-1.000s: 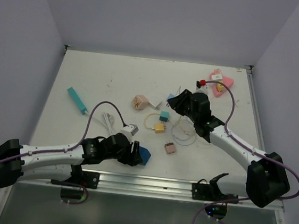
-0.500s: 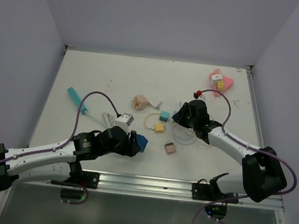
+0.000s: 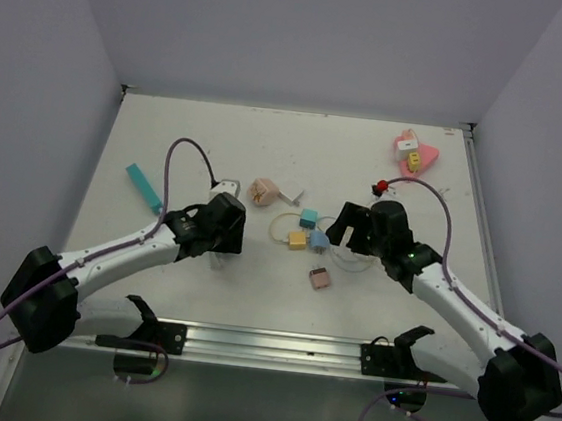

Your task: Pull the plug off the socket

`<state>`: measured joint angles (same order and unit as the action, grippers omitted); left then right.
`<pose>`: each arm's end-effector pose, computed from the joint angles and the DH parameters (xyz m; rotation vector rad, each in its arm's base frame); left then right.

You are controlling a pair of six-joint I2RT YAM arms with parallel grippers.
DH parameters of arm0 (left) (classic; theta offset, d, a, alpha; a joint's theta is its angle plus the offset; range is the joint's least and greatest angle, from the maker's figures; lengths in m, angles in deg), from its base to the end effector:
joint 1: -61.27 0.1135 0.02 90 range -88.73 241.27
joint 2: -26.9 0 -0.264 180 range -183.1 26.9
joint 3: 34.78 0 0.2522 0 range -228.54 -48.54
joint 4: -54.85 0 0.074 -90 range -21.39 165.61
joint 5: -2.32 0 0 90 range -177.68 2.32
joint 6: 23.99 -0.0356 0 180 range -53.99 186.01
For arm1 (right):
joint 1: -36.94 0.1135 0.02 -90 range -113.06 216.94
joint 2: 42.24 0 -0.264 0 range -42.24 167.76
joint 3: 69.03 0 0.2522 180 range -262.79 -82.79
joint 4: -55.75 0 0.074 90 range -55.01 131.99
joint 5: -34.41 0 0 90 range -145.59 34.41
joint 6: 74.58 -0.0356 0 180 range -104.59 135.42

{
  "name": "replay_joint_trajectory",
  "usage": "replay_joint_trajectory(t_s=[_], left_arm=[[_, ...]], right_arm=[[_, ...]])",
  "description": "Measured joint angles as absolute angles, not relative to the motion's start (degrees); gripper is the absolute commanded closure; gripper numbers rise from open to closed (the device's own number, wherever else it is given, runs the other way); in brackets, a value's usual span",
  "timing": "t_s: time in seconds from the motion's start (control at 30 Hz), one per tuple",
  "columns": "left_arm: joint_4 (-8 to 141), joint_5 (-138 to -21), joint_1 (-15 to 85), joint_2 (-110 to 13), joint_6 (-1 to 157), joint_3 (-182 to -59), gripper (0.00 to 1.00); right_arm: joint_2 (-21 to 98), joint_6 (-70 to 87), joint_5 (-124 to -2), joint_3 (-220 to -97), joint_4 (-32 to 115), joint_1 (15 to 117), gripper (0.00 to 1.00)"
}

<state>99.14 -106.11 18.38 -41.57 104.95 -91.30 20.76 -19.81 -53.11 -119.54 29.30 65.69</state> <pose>0.1760 -0.1481 0.2173 -0.0366 2.4891 -0.1893 0.2038 0.1100 0.2253 0.1543 2.3032 0.5417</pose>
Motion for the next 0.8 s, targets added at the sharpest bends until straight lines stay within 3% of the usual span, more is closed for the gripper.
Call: replay_joint_trajectory(t_s=[0.27,0.6,0.63,0.77,0.8], left_arm=[[98.7,-104.4,28.5,-55.6,99.2,-101.0,1.0],[95.8,-100.5,38.9,-73.1,96.2,-115.1,0.82],[95.7,-100.1,39.6,-74.6,96.1,-116.8,0.77],[95.9,-100.1,41.4,-78.4,95.2,-121.6,0.25],[96.1,-100.3,41.5,-78.6,95.0,-122.2,0.21]], right_arm=[[1.5,-17.4,-50.1,-117.0,21.3,65.7,0.09],[-3.8,-17.0,-46.2,-115.0,14.8,65.7,0.08],[-4.0,-16.9,-46.0,-115.0,14.5,65.7,0.07],[-4.8,-16.9,-45.4,-114.9,13.6,65.7,0.06],[-4.8,-16.9,-45.1,-114.9,13.4,65.7,0.06]])
